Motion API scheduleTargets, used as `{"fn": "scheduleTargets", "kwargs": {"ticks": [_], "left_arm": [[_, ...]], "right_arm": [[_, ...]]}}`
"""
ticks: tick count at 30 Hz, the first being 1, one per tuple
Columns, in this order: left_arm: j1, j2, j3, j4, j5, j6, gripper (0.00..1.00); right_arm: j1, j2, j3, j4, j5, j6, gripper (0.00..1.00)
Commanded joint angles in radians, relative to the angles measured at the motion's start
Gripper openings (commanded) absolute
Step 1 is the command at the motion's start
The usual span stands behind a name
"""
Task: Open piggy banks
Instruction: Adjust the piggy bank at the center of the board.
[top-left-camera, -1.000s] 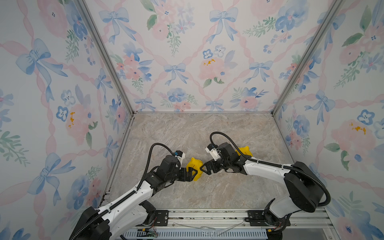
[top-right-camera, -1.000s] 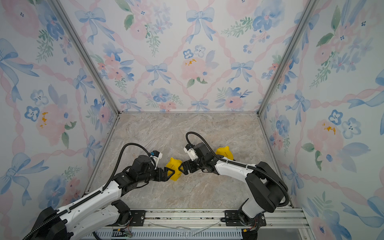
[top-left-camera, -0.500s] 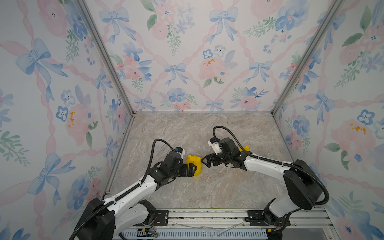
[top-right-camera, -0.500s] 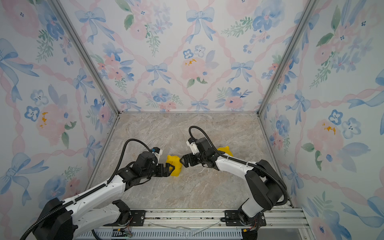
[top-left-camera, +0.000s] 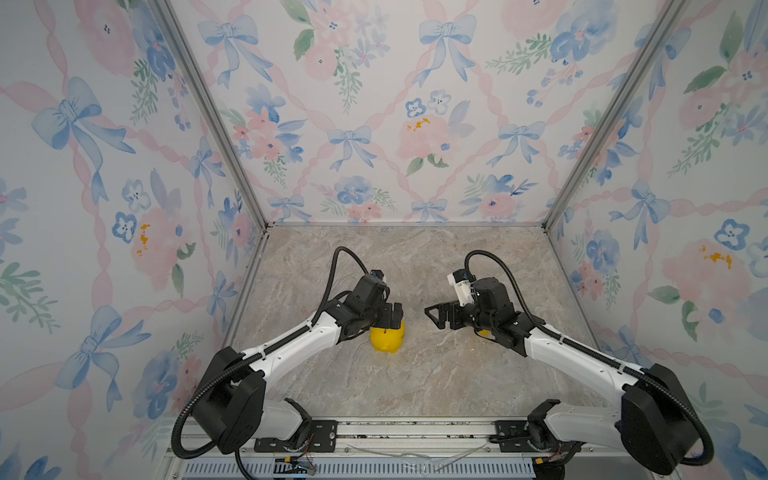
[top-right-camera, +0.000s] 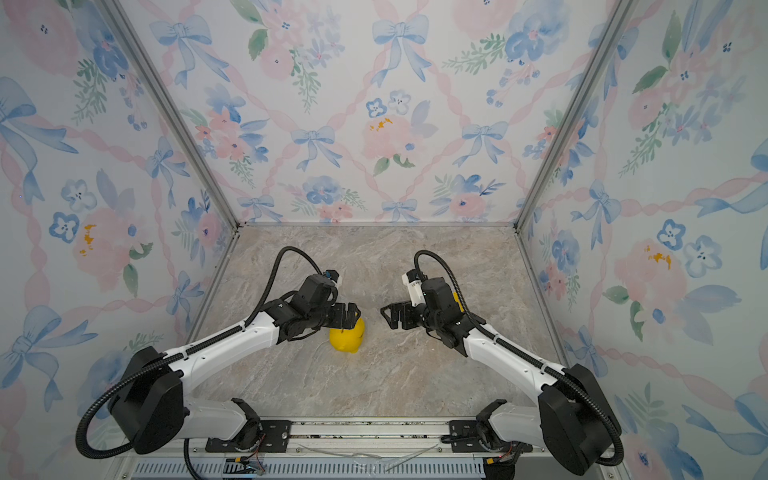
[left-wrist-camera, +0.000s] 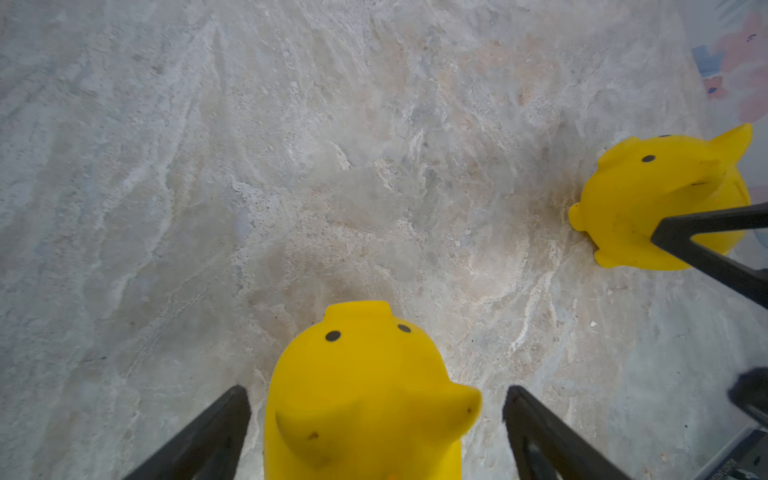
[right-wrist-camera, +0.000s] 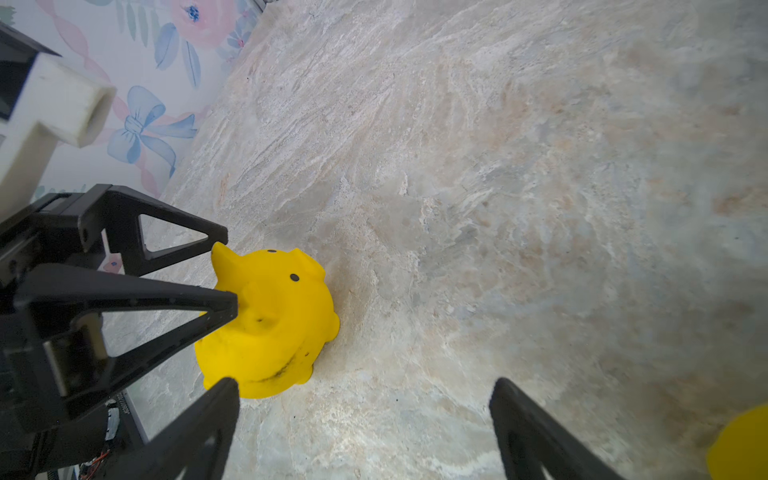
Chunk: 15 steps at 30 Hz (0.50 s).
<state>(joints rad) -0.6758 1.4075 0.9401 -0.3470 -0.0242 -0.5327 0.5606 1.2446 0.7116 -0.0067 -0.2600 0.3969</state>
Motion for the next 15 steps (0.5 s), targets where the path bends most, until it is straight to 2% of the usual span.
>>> {"fn": "scheduleTargets", "kwargs": {"ticks": [1,5,15], "left_arm": [[-0.032,0.076,0.081,-0.128,-0.093,0.035,0.98],[-0.065,0.139,0.136,-0.18,-0.154,0.037,0.98],[-0.096,0.174,0.16,-0.193,-0.161,0.061,0.98]], "right_arm": [[-0.028,-0.022,-0.027,-0.015,0.005,0.01,0.96],[-0.038,-0.037,-0.047,-0.005,-0.006,0.011,0.96],[-0.047,-0.028,-0.071,0.017,-0.026,0.015,0.96]]}}
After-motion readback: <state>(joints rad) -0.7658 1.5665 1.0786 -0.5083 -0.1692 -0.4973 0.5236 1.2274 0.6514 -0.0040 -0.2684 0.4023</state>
